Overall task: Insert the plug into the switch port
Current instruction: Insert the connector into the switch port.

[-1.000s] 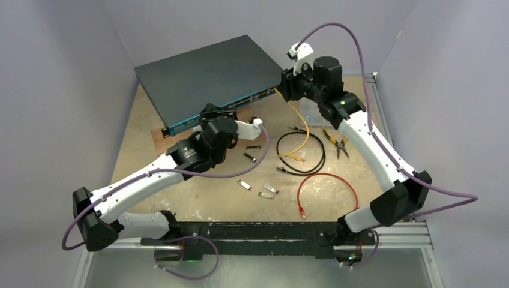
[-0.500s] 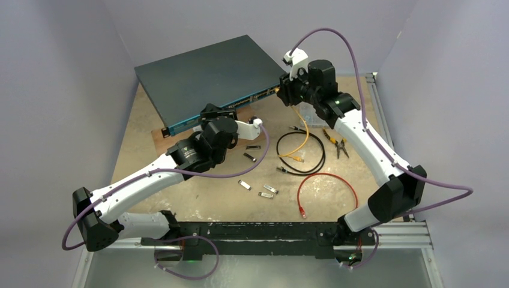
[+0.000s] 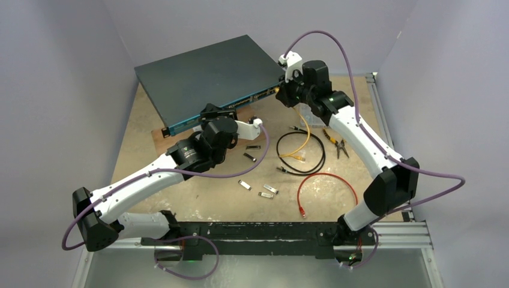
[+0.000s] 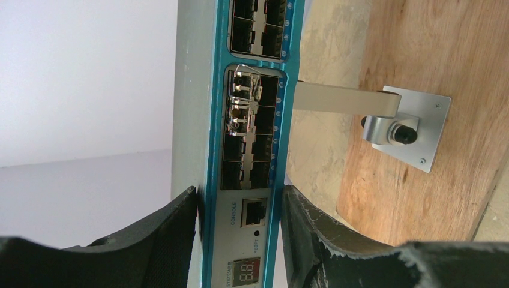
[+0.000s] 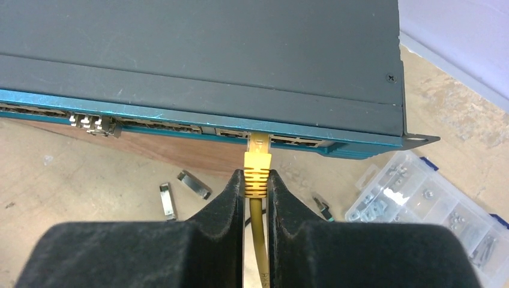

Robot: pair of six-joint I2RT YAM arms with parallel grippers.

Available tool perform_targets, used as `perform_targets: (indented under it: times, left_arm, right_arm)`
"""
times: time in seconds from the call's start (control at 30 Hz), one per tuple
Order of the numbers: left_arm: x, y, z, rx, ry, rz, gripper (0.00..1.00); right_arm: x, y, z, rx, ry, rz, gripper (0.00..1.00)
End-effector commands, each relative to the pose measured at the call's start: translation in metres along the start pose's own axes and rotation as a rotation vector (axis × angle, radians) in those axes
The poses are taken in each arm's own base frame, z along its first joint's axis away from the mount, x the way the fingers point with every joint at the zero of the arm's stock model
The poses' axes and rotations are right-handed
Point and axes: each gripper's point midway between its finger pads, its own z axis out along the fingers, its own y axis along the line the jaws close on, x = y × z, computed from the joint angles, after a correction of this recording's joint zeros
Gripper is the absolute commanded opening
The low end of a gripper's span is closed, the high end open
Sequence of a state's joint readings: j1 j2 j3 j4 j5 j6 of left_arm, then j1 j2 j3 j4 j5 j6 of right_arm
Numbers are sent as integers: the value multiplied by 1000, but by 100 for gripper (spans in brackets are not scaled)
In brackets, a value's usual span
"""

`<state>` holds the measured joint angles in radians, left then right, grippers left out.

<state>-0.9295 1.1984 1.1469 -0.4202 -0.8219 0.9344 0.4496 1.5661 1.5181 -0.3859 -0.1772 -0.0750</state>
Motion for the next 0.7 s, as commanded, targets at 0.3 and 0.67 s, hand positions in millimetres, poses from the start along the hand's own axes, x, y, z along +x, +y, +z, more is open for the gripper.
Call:
perform_targets:
  times: [0.3,0.67]
  left_arm:
    - [14,-5,-12,27,18,-53,0]
    - [14,-5,-12,31,14,-55,0]
  right_arm:
    - [-57,3,17,-58,-92,-26,0]
    - [-88,-4,23,-38,-121,-28,0]
